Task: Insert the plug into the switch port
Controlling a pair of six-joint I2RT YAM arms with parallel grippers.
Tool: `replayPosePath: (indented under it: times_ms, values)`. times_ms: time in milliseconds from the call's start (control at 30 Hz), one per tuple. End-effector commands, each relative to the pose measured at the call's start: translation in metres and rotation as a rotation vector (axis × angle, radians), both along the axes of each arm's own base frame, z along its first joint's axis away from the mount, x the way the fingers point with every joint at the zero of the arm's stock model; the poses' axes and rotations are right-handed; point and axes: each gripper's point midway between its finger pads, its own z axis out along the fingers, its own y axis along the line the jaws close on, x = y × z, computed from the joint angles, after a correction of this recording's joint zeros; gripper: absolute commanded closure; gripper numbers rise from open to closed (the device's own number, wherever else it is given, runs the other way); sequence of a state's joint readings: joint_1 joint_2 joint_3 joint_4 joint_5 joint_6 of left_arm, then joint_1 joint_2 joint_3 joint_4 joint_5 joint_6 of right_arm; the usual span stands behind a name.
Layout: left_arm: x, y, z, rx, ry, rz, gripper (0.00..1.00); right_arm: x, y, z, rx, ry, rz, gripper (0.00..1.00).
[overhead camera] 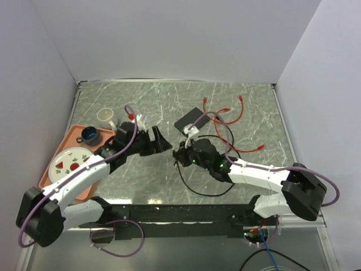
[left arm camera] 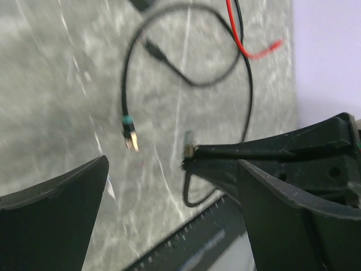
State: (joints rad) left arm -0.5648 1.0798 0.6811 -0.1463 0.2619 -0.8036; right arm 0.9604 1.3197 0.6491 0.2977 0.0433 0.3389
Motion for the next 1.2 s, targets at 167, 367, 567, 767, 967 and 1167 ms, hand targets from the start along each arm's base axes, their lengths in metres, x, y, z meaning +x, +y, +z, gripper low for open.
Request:
replayPosePath:
  times_ms: [167, 367, 567, 767, 967, 1167]
  values:
    - [0.090, 0.005, 0.017, 0.146, -0.136, 0.032, 0.01, 0.071, -0.097, 0.013, -0.177, -0.095, -0.307, 1.00]
    - [0.152, 0.006, -0.020, 0.216, -0.069, -0.014, 0.01, 0.098, -0.135, 0.000, -0.329, -0.045, -0.405, 1.00]
    - [0.204, -0.003, -0.035, 0.295, -0.097, -0.031, 0.01, 0.115, -0.155, -0.006, -0.442, -0.043, -0.418, 1.00]
    - [0.220, -0.011, -0.036, 0.247, -0.119, -0.071, 0.01, 0.121, -0.153, -0.017, -0.478, -0.015, -0.374, 1.00]
    - [0.232, -0.018, -0.043, 0.238, -0.132, -0.123, 0.01, 0.132, -0.134, -0.023, -0.502, 0.009, -0.280, 1.00]
    - [0.247, -0.029, -0.044, 0.198, -0.175, -0.177, 0.01, 0.141, -0.126, -0.046, -0.571, 0.047, -0.218, 1.00]
